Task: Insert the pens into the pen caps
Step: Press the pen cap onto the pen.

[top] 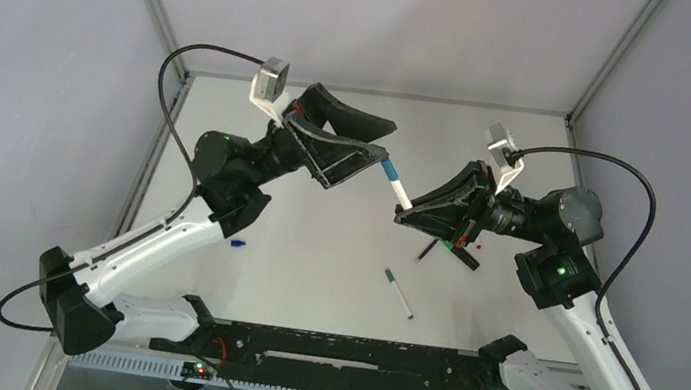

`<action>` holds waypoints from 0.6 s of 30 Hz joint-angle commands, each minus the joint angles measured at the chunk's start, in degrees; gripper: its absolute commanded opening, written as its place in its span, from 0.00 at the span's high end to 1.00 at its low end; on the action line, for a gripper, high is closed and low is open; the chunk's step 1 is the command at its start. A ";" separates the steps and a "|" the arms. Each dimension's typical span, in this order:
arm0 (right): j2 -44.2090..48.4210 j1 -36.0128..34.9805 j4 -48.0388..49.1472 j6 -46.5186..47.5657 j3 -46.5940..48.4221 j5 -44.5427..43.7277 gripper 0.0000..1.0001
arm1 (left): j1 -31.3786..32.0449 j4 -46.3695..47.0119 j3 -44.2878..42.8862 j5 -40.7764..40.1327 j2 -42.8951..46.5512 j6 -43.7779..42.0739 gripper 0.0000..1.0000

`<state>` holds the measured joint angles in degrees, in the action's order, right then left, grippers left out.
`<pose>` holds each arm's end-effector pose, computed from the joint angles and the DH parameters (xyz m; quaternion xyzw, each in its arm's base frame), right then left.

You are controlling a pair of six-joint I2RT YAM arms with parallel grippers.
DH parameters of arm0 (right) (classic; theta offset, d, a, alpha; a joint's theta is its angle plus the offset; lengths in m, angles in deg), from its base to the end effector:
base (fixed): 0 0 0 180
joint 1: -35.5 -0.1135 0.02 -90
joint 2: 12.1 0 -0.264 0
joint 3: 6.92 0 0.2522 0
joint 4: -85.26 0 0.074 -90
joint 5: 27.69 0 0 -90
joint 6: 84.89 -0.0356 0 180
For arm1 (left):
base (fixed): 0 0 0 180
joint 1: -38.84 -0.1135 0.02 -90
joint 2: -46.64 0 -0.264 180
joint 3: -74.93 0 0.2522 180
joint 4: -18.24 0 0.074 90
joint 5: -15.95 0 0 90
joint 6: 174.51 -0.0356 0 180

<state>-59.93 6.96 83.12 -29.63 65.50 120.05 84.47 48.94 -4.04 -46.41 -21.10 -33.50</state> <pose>0.1245 0.1020 0.4496 -0.3744 0.5078 0.6104 0.4789 0.1601 -0.1873 0.4775 0.1994 0.4053 -0.7271 0.5171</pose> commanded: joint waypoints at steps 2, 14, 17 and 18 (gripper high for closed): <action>-0.56 0.12 2.53 -0.93 -0.12 -0.59 1.00 | 0.96 4.60 -3.12 2.09 -0.52 0.67 0.28; -1.23 0.93 3.25 -2.64 -0.07 -1.31 1.00 | 1.89 9.67 -1.10 3.56 -2.45 4.69 0.47; -1.23 1.00 3.50 -2.87 -0.10 -1.35 1.00 | 1.95 9.67 -0.82 3.70 -2.57 4.89 0.47; -1.19 1.09 3.50 -2.92 -0.04 -1.39 1.00 | 1.96 9.74 -0.68 3.67 -2.53 4.90 0.48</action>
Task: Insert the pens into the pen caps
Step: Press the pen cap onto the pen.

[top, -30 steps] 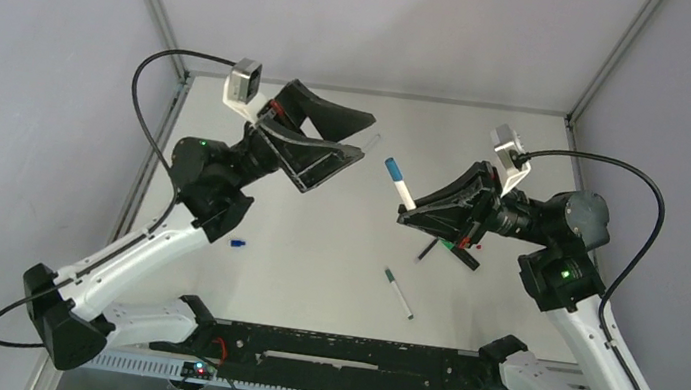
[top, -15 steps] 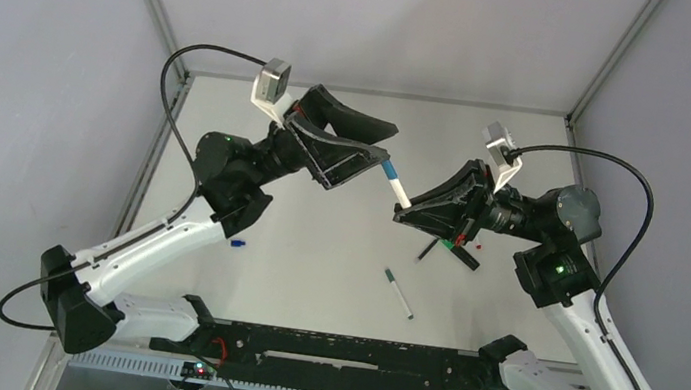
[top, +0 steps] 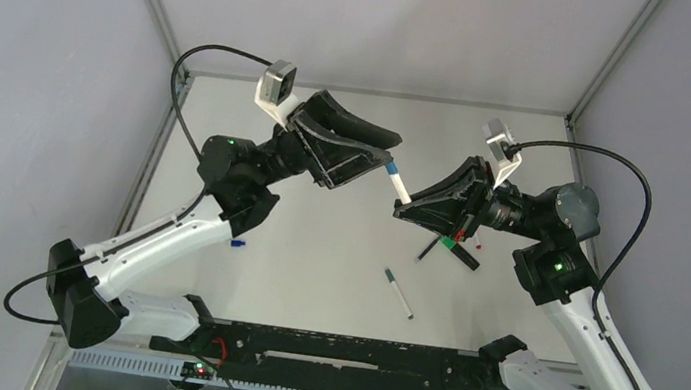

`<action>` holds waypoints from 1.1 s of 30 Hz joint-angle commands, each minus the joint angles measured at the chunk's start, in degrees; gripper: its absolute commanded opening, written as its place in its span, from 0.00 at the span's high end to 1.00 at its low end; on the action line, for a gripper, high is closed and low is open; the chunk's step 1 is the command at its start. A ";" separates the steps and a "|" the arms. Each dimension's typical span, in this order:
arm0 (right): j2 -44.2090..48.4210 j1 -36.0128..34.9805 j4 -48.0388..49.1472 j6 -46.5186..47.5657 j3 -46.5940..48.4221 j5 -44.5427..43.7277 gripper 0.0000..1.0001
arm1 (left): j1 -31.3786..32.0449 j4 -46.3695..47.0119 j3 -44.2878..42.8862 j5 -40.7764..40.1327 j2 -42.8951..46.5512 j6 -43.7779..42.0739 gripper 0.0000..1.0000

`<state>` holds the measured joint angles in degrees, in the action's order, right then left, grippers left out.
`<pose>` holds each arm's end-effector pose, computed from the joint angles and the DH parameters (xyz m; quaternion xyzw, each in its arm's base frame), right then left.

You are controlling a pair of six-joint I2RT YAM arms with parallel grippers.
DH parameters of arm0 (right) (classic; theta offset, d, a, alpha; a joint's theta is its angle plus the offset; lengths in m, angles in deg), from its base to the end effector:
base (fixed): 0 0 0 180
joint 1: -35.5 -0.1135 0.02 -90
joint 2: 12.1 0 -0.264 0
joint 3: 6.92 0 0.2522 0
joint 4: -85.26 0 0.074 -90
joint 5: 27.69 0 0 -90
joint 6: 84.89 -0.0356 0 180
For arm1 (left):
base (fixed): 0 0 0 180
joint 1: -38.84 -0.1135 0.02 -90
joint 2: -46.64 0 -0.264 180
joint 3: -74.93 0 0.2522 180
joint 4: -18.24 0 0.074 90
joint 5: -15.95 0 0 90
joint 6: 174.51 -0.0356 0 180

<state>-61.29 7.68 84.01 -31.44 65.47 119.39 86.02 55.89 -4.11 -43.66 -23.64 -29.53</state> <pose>0.1327 0.1038 0.4476 -0.3574 0.5203 0.6141 0.4738 0.1583 -0.1974 0.4763 0.2184 0.3740 -0.7583 0.4872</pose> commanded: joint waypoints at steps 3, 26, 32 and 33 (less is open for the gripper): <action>0.28 0.47 2.39 -1.32 -0.07 -0.83 1.00 | 0.48 2.90 -0.21 0.91 -0.02 0.87 0.51; 0.39 1.04 3.08 -2.83 0.18 -1.52 1.00 | 1.93 2.94 0.55 2.15 -2.05 1.60 1.00; -2.85 2.67 3.94 -5.46 4.52 -2.64 1.00 | 4.93 -6.14 3.05 -0.97 -1.26 -4.86 1.00; -3.85 3.02 3.96 -6.21 5.72 -3.04 1.00 | 5.77 -8.60 3.25 -2.11 -1.11 -6.69 1.00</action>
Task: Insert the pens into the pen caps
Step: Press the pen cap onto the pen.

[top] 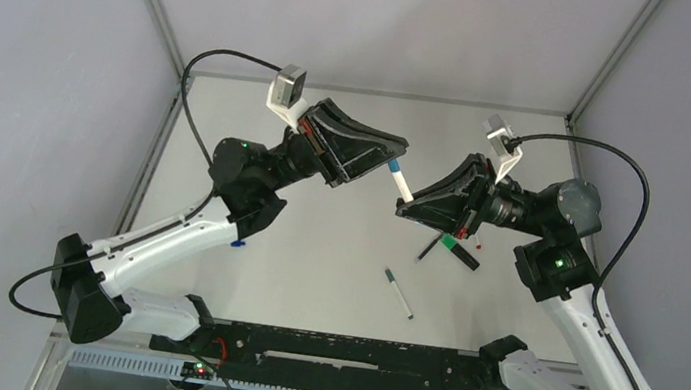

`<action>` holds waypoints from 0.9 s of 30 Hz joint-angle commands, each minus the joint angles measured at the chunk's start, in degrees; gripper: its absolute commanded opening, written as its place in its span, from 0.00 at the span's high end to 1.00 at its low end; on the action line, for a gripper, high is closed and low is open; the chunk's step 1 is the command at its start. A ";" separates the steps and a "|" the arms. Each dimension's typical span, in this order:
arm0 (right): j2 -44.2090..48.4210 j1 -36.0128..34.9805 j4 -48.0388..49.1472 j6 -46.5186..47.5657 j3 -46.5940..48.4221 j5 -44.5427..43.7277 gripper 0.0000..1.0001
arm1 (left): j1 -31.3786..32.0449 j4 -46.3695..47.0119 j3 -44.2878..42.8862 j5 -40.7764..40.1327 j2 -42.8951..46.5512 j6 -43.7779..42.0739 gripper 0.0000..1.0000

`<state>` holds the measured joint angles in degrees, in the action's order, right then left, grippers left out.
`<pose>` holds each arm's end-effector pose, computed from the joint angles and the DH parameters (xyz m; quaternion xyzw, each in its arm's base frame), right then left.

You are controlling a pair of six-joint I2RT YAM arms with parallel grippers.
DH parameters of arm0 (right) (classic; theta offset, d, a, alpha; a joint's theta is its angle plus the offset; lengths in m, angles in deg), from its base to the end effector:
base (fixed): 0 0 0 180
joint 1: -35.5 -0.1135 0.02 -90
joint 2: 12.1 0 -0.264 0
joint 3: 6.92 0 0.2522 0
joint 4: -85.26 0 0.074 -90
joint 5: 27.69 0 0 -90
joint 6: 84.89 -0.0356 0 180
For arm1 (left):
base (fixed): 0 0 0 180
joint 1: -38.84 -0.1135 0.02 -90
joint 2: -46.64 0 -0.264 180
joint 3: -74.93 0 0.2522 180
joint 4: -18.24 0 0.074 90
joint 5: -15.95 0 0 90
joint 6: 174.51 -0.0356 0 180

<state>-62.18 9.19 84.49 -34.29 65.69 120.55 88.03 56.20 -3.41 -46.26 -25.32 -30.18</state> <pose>0.1387 0.1023 0.4470 -0.3444 0.5328 0.6217 0.4595 0.1602 -0.2109 0.4663 0.2042 0.3862 -0.7604 0.4806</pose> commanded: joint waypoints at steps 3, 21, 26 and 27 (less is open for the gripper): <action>-5.97 2.35 3.07 -5.32 9.10 -5.90 1.00 | 5.78 -13.51 3.22 -3.13 0.37 -9.47 1.00; -22.14 3.92 3.77 -11.02 34.40 -9.62 1.00 | 8.65 -18.49 -4.69 4.21 -10.47 -4.83 1.00; -23.58 3.79 5.98 -12.51 38.80 -7.10 1.00 | 8.16 -11.16 -3.27 8.02 -11.49 -1.37 1.00; -23.65 3.46 1.83 -6.42 40.86 -8.27 1.00 | 8.32 -10.98 -4.47 9.28 -12.48 -1.19 1.00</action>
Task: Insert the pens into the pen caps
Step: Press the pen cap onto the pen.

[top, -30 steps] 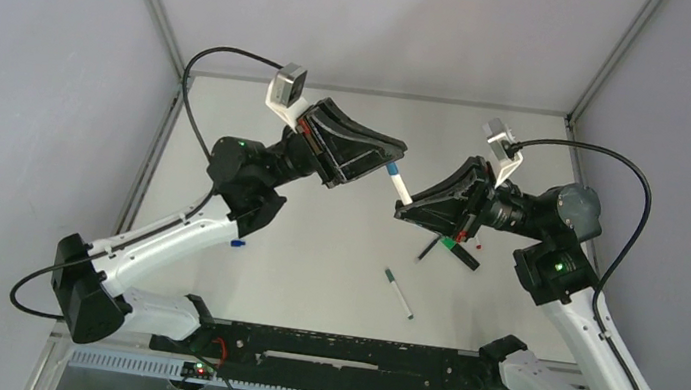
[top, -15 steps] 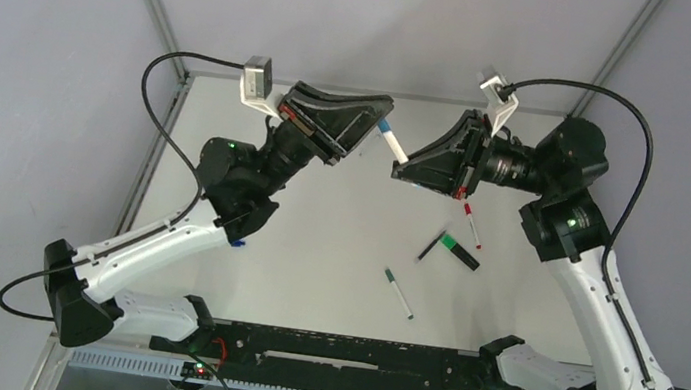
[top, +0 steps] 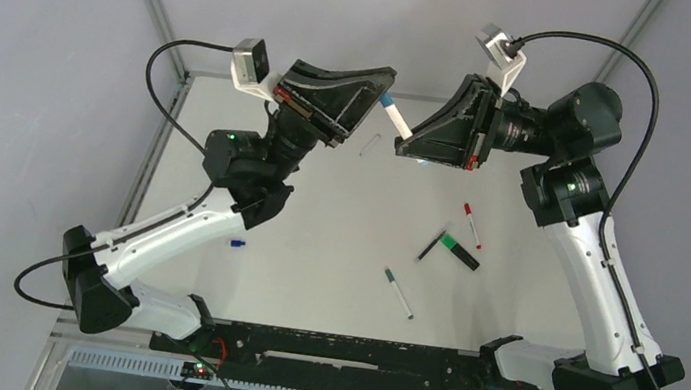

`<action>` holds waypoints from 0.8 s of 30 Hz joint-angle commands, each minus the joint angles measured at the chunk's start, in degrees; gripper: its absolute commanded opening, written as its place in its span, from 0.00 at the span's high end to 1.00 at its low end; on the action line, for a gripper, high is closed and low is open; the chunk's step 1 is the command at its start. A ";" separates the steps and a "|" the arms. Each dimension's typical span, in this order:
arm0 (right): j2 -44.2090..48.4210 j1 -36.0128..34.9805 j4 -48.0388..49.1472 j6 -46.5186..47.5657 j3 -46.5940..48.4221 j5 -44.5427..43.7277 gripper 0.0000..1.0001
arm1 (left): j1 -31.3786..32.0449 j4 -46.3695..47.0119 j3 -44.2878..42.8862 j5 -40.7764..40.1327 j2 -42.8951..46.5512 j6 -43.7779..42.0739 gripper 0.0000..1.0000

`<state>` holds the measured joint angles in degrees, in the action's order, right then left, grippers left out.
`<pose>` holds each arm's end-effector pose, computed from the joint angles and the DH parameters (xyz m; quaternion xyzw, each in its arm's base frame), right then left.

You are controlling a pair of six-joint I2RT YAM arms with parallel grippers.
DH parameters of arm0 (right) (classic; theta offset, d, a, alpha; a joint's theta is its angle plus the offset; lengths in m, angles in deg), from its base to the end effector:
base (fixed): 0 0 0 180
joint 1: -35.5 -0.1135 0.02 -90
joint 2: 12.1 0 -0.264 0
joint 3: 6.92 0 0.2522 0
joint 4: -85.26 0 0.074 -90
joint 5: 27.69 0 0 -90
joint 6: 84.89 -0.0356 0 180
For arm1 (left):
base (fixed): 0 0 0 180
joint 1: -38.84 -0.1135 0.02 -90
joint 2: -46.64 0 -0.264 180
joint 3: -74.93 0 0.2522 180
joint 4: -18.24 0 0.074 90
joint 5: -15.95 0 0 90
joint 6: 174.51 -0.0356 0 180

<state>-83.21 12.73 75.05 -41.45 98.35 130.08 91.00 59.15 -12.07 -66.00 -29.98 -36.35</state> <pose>0.1930 0.1168 0.5404 -0.3642 0.5391 0.6458 0.3997 0.1649 -0.2205 0.5010 0.0777 0.3281 -0.7376 0.5851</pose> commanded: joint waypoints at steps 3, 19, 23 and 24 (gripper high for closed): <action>-3.08 -2.24 -7.51 21.92 15.93 -29.78 1.00 | 6.21 -17.55 -0.08 30.54 -11.21 4.25 1.00; -7.80 5.76 12.44 -4.43 15.44 -20.44 1.00 | 8.01 -35.22 -4.41 25.71 -12.80 -5.81 1.00; -5.09 4.42 2.30 9.14 12.81 -24.43 1.00 | 6.93 -32.76 -2.58 22.70 -11.38 -3.66 1.00; -4.19 4.20 2.89 10.01 10.60 -23.47 1.00 | 6.39 -30.28 -1.69 21.88 -10.72 -2.00 1.00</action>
<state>-88.35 17.39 69.13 -36.08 110.91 131.96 91.99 49.93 -23.80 -66.41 -35.31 -42.64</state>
